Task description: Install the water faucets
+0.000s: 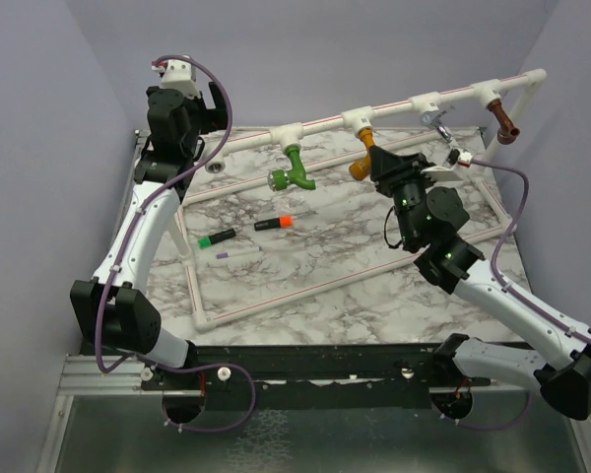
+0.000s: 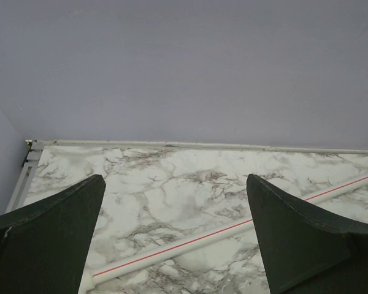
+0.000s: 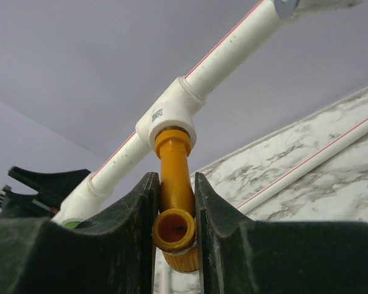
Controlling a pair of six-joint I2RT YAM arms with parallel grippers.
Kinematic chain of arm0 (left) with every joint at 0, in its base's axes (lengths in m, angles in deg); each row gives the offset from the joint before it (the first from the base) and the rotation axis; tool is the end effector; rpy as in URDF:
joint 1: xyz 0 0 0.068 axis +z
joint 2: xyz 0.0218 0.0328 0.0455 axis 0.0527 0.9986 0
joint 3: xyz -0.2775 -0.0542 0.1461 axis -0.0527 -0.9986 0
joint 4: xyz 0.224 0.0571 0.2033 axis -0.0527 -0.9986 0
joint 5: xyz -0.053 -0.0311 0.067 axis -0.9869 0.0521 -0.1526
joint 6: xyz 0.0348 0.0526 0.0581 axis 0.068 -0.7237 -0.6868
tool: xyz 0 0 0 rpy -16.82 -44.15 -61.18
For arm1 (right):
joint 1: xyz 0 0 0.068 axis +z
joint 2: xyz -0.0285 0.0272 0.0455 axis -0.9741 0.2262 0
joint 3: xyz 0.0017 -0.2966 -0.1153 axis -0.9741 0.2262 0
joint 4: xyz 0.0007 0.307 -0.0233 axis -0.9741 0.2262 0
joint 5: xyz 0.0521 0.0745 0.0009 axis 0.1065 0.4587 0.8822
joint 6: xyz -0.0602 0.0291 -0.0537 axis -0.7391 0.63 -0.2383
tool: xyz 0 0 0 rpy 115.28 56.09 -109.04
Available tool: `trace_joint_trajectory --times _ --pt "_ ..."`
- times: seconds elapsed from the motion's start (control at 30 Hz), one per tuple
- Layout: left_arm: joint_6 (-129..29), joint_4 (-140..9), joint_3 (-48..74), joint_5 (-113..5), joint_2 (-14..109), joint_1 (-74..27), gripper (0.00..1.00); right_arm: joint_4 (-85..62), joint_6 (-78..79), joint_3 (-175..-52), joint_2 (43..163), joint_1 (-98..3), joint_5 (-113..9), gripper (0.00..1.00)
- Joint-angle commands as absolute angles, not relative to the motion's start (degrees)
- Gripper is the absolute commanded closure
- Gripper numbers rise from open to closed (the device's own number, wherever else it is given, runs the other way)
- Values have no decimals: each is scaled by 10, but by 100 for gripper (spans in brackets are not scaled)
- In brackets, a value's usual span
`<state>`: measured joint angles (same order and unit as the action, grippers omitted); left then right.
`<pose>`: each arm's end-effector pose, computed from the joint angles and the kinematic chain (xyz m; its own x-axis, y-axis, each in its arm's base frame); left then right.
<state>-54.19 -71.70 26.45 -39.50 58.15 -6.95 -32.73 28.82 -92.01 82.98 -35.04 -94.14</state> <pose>0.4375 -0.0681 0.4685 -0.0864 -0.1095 -0.9902 0.0509 0.9922 -0.1142 0.2534 0.1697 0.4420 0.0625 0.6968 -0.7145 -0.2159 0.7084 0.6720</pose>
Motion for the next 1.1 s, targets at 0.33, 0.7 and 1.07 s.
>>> trace_joint_trajectory --times 0.33,0.7,1.07 --pt "-537 -813 220 -417 632 -84 1 -292 672 -929 810 -340 -932 99" --pt "-539 -813 219 -414 635 -84 1 -255 720 -947 817 -341 -922 99" --pt "-540 -813 219 -412 638 -84 1 -258 645 -928 790 -340 -934 45"
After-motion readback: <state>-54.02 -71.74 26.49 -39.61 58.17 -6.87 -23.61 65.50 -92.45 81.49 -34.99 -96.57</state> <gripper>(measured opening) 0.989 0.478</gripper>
